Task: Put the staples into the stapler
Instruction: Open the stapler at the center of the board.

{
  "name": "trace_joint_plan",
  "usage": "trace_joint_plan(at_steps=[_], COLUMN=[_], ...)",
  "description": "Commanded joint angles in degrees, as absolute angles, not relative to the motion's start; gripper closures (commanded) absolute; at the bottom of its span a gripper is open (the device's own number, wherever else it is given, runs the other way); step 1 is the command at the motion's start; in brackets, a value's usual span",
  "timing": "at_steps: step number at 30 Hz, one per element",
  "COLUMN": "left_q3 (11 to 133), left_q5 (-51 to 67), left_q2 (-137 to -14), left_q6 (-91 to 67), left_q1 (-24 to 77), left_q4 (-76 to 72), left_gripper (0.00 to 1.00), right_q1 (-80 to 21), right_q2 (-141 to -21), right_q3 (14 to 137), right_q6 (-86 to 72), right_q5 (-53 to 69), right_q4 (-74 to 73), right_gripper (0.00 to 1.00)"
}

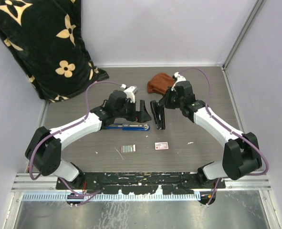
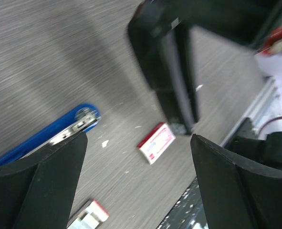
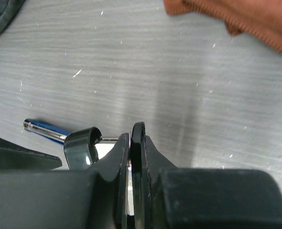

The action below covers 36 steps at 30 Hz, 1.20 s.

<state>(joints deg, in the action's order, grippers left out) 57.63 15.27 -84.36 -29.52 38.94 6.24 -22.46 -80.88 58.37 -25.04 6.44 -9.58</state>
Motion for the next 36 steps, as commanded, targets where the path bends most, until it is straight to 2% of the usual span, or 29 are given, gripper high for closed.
trace_joint_plan(at_steps=[1, 5, 14, 16, 22, 30, 31, 33, 34, 36], left_q3=[60.6, 60.24, 63.09, 63.54, 63.84, 64.8, 65.26, 66.16, 66.44, 66.75], left_q5=[21.19, 22.45, 19.04, 19.29, 21.04, 22.37, 22.41, 22.33, 22.32, 22.37], left_q2=[-84.84, -86.08, -88.16, -88.55, -89.29, -88.58, -88.39, -87.68, -87.26, -86.26], left_q6=[-33.99, -35.57, -35.85, -35.9, -35.79, -31.64, -30.24, -26.8, -24.78, -20.67], left_q1=[39.97, 40.34, 40.62, 40.81, 41.48, 42.65, 42.74, 42.82, 42.93, 43.08], left_q4=[-7.89, -10.58, -4.71, -4.34, -3.87, -1.74, -0.71, 2.18, 3.6, 5.93], left_gripper=[0.08, 0.09, 0.12, 0.2, 0.55, 0.95, 0.99, 1.0, 1.0, 1.0], right_q1=[-22.82, -22.78, -22.86, -22.86, -22.85, -22.77, -22.78, -22.77, -22.75, -22.54], right_q2=[-75.39, -72.98, -68.38, -67.76, -66.09, -65.03, -64.73, -63.63, -62.76, -60.08], right_q3=[55.21, 52.64, 46.9, 45.86, 44.01, 43.66, 43.78, 43.68, 43.35, 42.43], right_q6=[-31.17, -32.24, -36.59, -37.54, -38.67, -37.72, -37.21, -36.61, -36.27, -35.74], right_q5=[10.82, 13.41, 18.88, 19.44, 19.69, 21.36, 21.8, 21.76, 21.61, 21.1], right_q4=[-1.64, -0.26, 6.29, 7.26, 8.18, 6.87, 5.98, 3.85, 2.85, 0.53], right_gripper=[0.99, 0.99, 0.99, 0.99, 0.99, 0.97, 0.85, 0.57, 0.47, 0.34])
